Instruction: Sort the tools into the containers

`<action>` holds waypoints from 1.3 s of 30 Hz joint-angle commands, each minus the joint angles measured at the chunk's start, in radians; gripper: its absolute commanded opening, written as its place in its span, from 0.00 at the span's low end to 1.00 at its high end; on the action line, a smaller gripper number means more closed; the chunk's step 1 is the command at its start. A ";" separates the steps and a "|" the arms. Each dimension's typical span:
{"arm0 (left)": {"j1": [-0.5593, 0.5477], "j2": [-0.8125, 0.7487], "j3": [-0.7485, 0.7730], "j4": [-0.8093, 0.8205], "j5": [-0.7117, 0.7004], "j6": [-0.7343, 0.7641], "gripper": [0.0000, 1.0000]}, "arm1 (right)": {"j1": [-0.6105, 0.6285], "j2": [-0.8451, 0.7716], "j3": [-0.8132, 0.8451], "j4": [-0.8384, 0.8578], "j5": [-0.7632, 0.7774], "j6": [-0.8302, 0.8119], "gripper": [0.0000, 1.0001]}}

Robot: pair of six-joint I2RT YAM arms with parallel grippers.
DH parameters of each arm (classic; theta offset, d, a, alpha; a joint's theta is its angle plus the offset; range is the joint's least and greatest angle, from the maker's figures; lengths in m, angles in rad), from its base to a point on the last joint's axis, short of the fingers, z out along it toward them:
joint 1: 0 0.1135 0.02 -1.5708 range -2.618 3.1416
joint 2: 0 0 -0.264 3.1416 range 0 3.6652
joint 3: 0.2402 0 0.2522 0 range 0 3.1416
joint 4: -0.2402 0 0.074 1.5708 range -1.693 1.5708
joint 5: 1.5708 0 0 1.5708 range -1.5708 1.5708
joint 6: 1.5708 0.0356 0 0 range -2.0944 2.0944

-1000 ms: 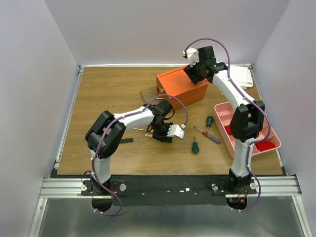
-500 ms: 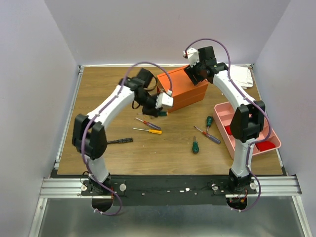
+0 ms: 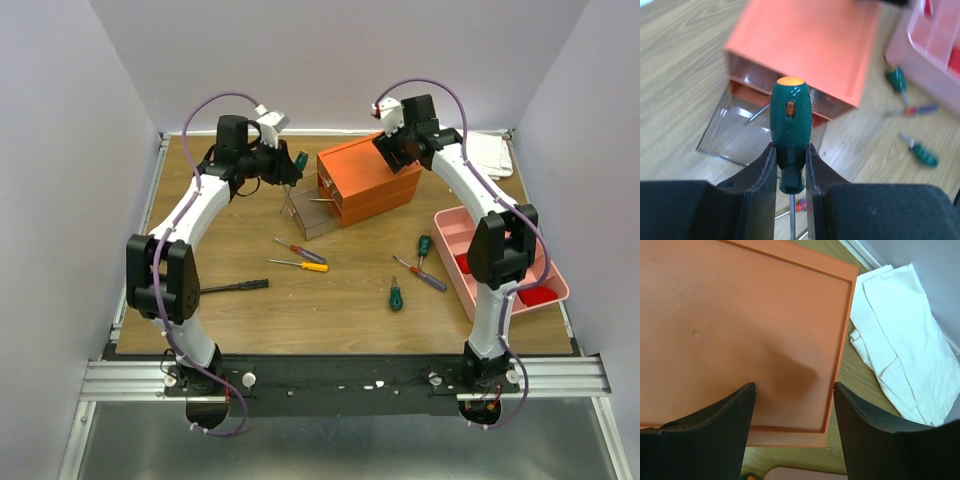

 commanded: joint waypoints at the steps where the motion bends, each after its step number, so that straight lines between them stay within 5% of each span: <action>1: 0.046 0.058 -0.065 0.410 -0.043 -0.600 0.00 | 0.007 0.024 -0.040 -0.086 0.011 -0.008 0.72; 7: 0.043 0.164 -0.095 0.540 -0.082 -0.825 0.00 | 0.007 0.012 -0.053 -0.080 0.036 -0.027 0.73; 13: 0.035 0.227 -0.109 0.450 -0.183 -0.886 0.01 | 0.007 -0.017 -0.118 -0.071 0.043 -0.041 0.73; 21: 0.029 0.204 -0.119 0.409 -0.120 -0.787 0.55 | 0.007 -0.005 -0.103 -0.070 0.046 -0.042 0.73; 25: 0.029 0.167 -0.050 0.277 -0.109 -0.605 0.66 | 0.007 0.013 -0.076 -0.072 0.040 -0.039 0.73; 31: 0.044 0.062 0.006 0.044 -0.112 -0.388 0.68 | 0.008 0.022 -0.041 -0.069 0.059 -0.053 0.73; 35: 0.052 -0.006 0.003 -0.170 -0.088 -0.097 0.68 | 0.007 -0.017 -0.050 -0.054 0.092 -0.082 0.73; 39: 0.053 -0.103 -0.120 -0.324 -0.005 0.360 0.69 | 0.008 -0.069 -0.053 -0.047 0.089 -0.085 0.74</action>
